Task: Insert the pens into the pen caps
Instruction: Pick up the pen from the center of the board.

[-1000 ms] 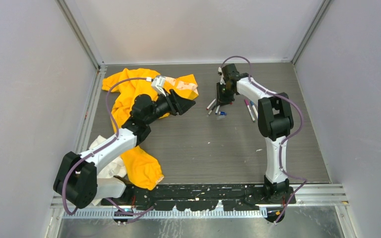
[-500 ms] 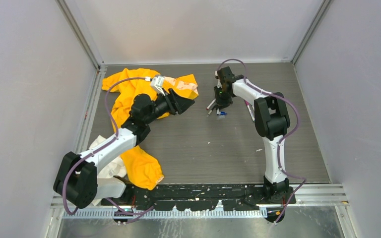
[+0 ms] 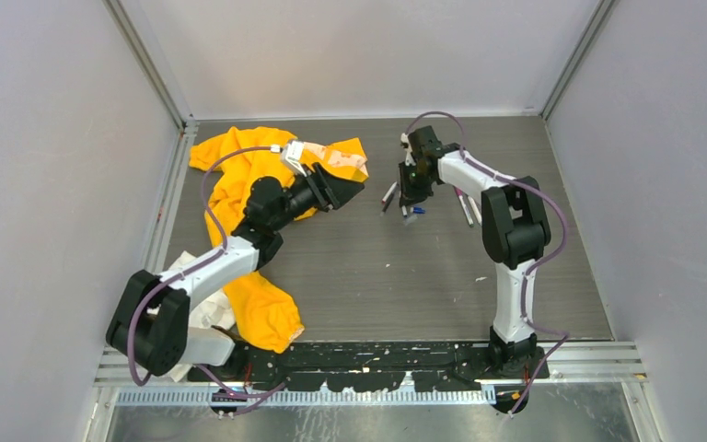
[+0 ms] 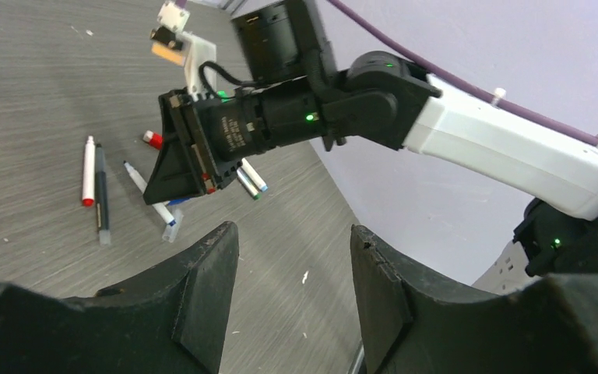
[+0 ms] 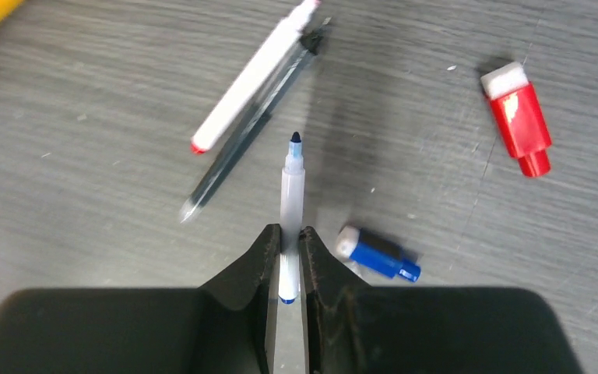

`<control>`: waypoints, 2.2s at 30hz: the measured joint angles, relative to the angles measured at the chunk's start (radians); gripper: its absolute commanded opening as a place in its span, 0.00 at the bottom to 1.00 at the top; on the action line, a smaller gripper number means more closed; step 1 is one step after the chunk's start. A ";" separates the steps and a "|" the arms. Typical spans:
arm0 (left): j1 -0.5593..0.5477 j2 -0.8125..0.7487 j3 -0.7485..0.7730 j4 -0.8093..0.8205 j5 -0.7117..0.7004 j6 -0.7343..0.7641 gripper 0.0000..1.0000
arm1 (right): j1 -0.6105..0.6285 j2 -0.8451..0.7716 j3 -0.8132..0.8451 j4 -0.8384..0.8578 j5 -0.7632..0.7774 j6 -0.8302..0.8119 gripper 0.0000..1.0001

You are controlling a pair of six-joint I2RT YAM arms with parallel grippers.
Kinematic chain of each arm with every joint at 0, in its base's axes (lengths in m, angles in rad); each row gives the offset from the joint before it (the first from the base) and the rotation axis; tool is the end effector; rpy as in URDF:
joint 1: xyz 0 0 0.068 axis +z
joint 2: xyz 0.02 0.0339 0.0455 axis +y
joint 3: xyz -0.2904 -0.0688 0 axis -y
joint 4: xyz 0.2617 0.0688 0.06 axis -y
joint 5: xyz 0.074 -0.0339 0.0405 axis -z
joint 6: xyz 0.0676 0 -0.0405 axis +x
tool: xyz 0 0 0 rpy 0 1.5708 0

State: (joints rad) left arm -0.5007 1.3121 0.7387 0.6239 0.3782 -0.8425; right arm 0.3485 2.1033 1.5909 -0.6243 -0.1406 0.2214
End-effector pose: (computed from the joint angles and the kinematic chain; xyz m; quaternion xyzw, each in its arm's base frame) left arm 0.2817 -0.1826 0.3096 0.0192 0.6901 -0.5443 0.4766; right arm 0.4519 0.1743 0.1598 -0.0770 0.9712 0.1262 0.1869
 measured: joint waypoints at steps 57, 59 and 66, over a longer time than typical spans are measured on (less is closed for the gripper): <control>-0.121 0.459 0.264 0.124 -0.087 -0.354 0.01 | -0.143 -0.367 -0.230 0.191 -0.964 -0.092 0.05; -0.121 0.461 0.265 0.127 -0.087 -0.358 0.01 | -0.143 -0.367 -0.230 0.189 -0.964 -0.091 0.16; -0.124 0.459 0.253 0.158 -0.143 -0.405 0.01 | -0.143 -0.375 -0.230 0.195 -0.959 -0.059 0.48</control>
State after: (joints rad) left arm -0.6247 1.7706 0.9916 0.7815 0.2356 -1.2472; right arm 0.2058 1.7283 1.3613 -0.4294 -1.0996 0.1623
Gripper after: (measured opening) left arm 0.059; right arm 0.426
